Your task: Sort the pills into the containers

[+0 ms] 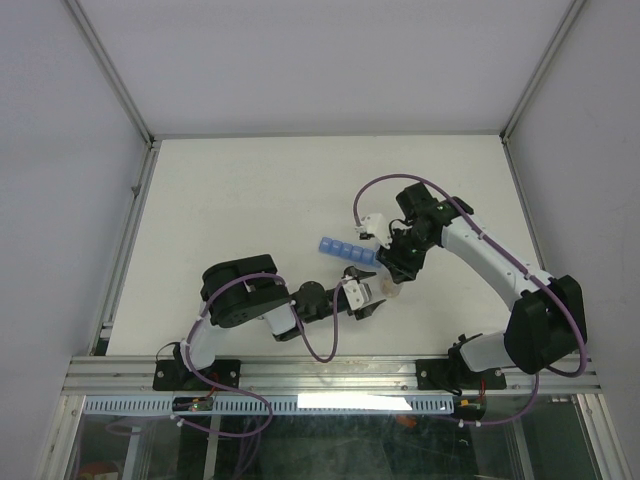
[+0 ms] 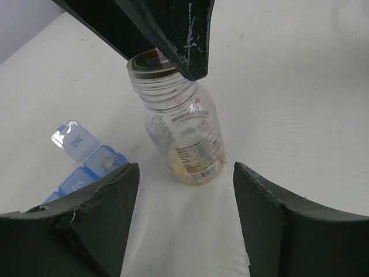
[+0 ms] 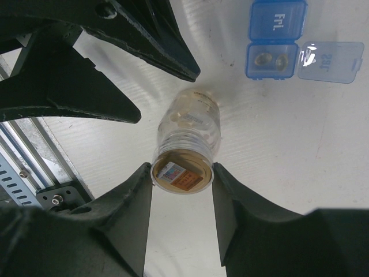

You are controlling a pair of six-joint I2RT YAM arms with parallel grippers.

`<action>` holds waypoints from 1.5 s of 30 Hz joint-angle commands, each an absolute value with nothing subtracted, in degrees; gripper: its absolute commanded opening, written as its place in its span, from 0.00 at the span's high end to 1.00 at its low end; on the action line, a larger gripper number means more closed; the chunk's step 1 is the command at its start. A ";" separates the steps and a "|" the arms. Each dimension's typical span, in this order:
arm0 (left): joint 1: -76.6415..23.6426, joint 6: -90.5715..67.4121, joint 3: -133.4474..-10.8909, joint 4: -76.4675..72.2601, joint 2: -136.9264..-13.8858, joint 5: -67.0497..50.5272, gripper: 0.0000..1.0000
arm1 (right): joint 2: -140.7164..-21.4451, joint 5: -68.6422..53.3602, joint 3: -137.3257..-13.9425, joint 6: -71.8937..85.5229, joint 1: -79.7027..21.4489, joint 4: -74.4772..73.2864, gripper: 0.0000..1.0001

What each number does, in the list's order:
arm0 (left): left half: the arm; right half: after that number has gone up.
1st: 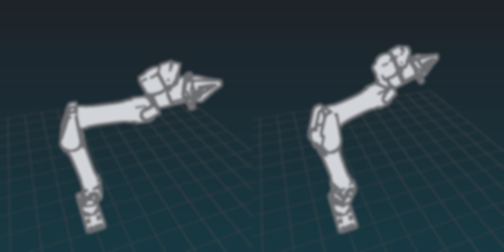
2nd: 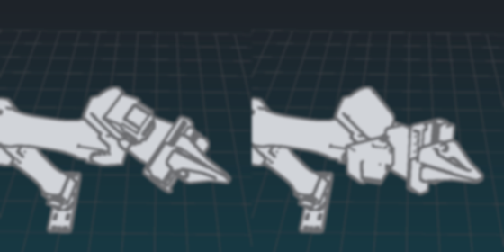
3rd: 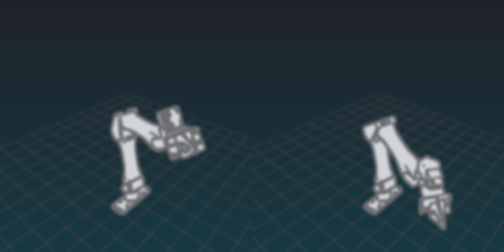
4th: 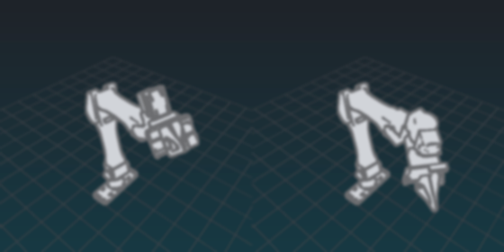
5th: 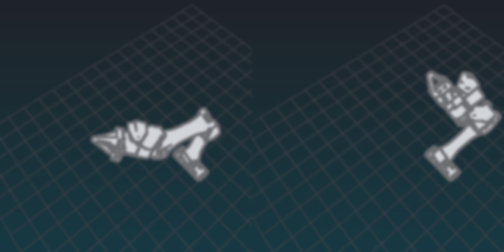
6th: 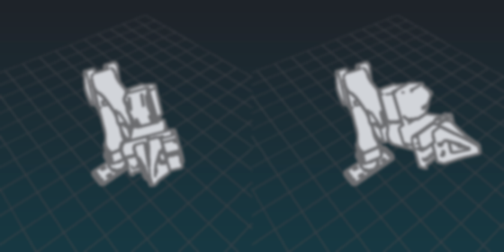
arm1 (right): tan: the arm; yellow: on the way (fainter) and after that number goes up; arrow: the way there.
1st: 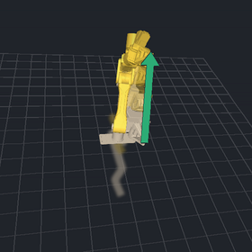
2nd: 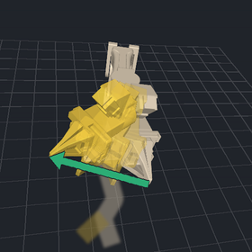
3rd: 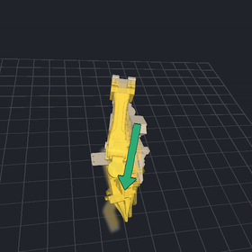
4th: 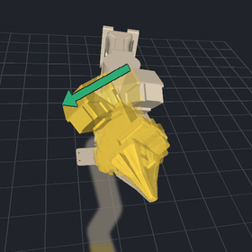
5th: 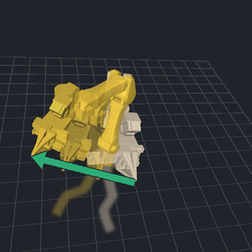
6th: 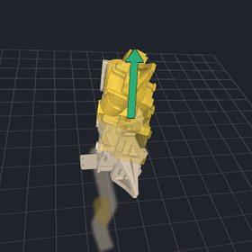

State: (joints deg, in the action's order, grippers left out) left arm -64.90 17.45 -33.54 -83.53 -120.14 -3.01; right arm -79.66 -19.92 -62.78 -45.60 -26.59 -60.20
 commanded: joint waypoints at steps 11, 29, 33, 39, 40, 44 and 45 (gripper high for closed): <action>-65.27 18.28 -35.42 -94.31 -121.57 -3.52 0.34 | -81.23 -19.36 -64.17 -43.61 -27.61 -58.70 0.51; -65.24 17.84 -34.45 -95.96 -121.47 -3.70 0.34 | -78.98 -20.46 -62.79 -41.56 -27.60 -55.79 0.44; -65.25 17.71 -34.54 -95.97 -121.58 -3.92 0.34 | -78.00 -19.63 -62.51 -41.42 -27.66 -55.73 0.44; -65.30 17.67 -34.63 -95.98 -121.55 -4.03 0.36 | -77.43 -18.99 -62.45 -41.48 -27.60 -56.44 0.47; -65.30 17.67 -34.63 -95.98 -121.55 -4.09 0.36 | -77.43 -18.98 -62.41 -41.48 -27.64 -56.57 0.47; -65.30 17.67 -34.63 -95.95 -121.56 -4.20 0.36 | -77.52 -19.05 -62.21 -41.48 -27.64 -56.78 0.47; -65.27 17.67 -34.63 -95.97 -121.56 -4.26 0.36 | -77.56 -18.95 -62.07 -41.48 -27.60 -56.82 0.47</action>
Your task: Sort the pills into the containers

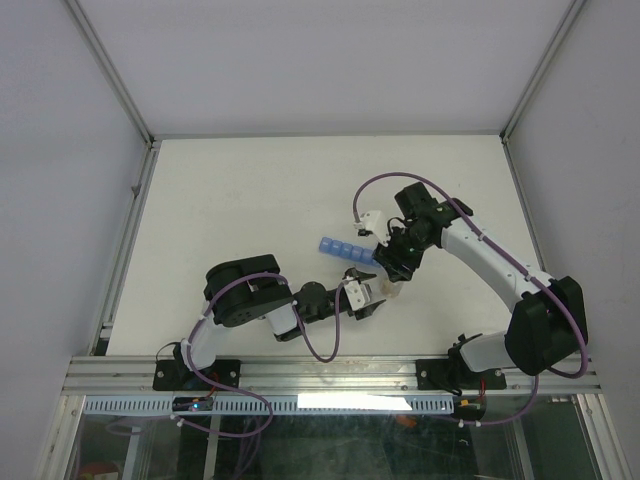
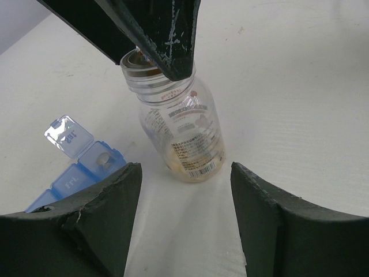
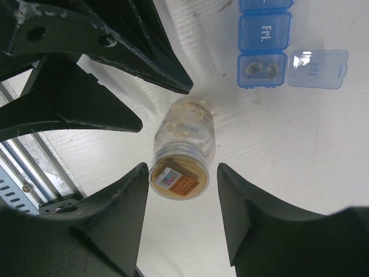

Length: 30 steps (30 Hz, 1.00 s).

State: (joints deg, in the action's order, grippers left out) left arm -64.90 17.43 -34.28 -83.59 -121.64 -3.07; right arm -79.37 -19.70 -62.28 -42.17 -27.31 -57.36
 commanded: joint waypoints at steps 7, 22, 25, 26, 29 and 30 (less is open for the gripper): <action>-65.30 17.67 -34.63 -96.02 -121.61 -4.43 0.37 | -77.87 -18.51 -62.15 -41.40 -27.74 -57.00 0.51; -65.27 17.76 -34.63 -95.97 -121.64 -4.61 0.37 | -78.42 -16.32 -65.36 -41.99 -28.74 -60.45 0.62; -65.28 17.84 -34.65 -95.96 -121.73 -4.71 0.38 | -78.15 -16.39 -65.89 -41.95 -28.74 -60.64 0.62; -65.30 17.84 -34.63 -95.96 -121.68 -4.72 0.38 | -78.14 -16.62 -66.06 -41.92 -28.74 -60.71 0.62; -65.30 17.84 -34.63 -95.97 -121.66 -4.84 0.38 | -78.13 -16.88 -66.26 -41.91 -28.75 -60.93 0.62; -65.29 17.84 -34.63 -96.04 -121.70 -4.84 0.38 | -78.15 -16.91 -66.27 -41.92 -28.74 -60.99 0.62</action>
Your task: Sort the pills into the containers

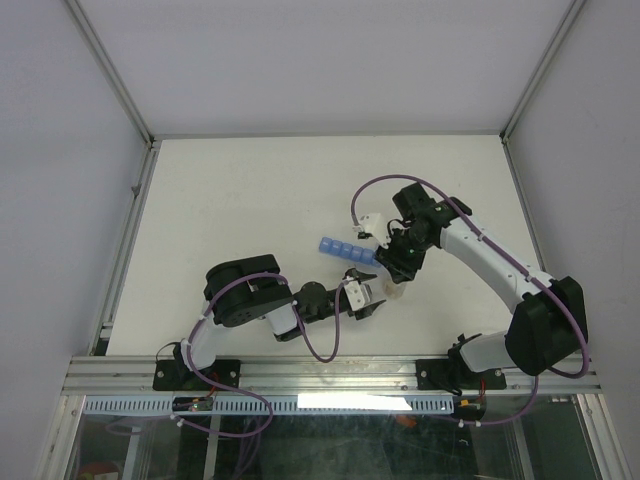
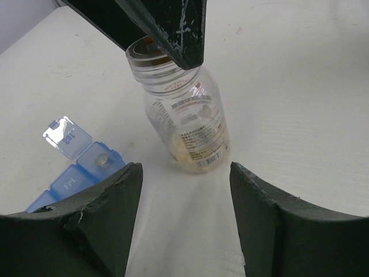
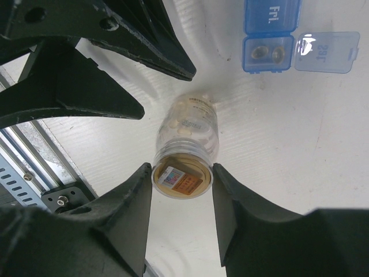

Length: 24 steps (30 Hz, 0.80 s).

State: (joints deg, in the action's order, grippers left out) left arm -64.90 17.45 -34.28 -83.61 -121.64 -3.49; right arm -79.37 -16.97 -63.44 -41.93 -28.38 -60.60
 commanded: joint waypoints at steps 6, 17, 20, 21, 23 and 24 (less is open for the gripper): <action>-65.30 17.82 -34.39 -96.51 -121.70 -5.16 0.38 | -78.32 -18.09 -65.75 -41.66 -28.66 -60.96 0.62; -65.26 13.52 -34.82 -98.67 -122.41 -6.88 0.12 | -77.59 -21.22 -62.90 -40.61 -26.91 -58.04 0.61; -65.26 10.86 -35.93 -99.69 -123.63 -6.18 0.08 | -77.39 -22.47 -61.96 -40.38 -26.20 -57.13 0.62; -65.30 10.33 -36.26 -99.75 -123.92 -5.77 0.08 | -77.28 -22.83 -61.41 -40.30 -26.01 -56.87 0.62; -65.22 9.61 -36.61 -99.77 -124.41 -4.50 0.08 | -76.97 -23.62 -60.97 -40.04 -25.61 -56.24 0.62; -65.25 9.32 -36.77 -99.78 -124.62 -3.86 0.09 | -76.75 -24.06 -60.79 -40.00 -25.50 -56.07 0.62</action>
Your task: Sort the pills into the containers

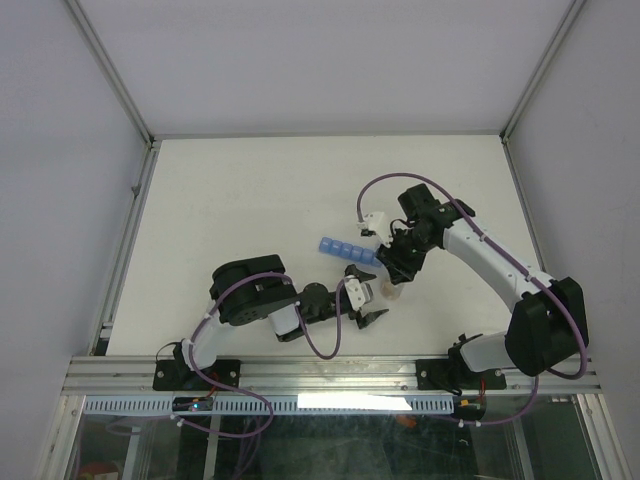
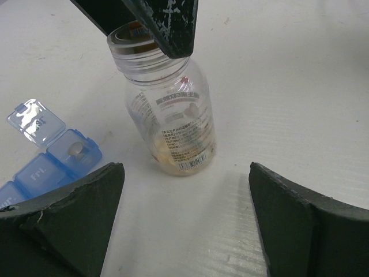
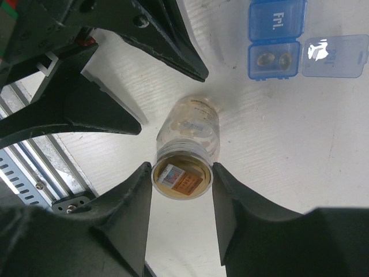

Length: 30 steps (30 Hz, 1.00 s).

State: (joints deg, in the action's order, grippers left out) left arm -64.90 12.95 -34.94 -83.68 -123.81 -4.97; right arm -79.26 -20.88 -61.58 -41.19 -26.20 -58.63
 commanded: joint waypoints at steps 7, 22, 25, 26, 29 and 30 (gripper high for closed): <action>-65.30 7.21 -39.09 -99.81 -126.35 -2.88 0.12 | -75.70 -25.79 -60.30 -39.61 -24.61 -55.55 0.62; -65.12 4.60 -43.45 -99.82 -129.56 -2.86 0.28 | -75.81 -31.57 -59.25 -40.34 -19.66 -55.67 0.62; -64.81 3.67 -43.83 -99.79 -129.64 -2.90 0.31 | -75.92 -32.98 -58.88 -40.58 -18.59 -55.55 0.62; -64.71 3.46 -43.85 -99.79 -129.64 -2.96 0.33 | -75.93 -33.41 -58.69 -40.60 -18.21 -55.43 0.62; -64.40 2.69 -43.98 -99.82 -129.64 -2.88 0.36 | -76.01 -34.85 -58.23 -40.76 -17.19 -55.28 0.62; -64.28 2.46 -44.02 -99.81 -129.66 -2.99 0.37 | -76.07 -35.15 -58.15 -40.77 -16.88 -55.25 0.62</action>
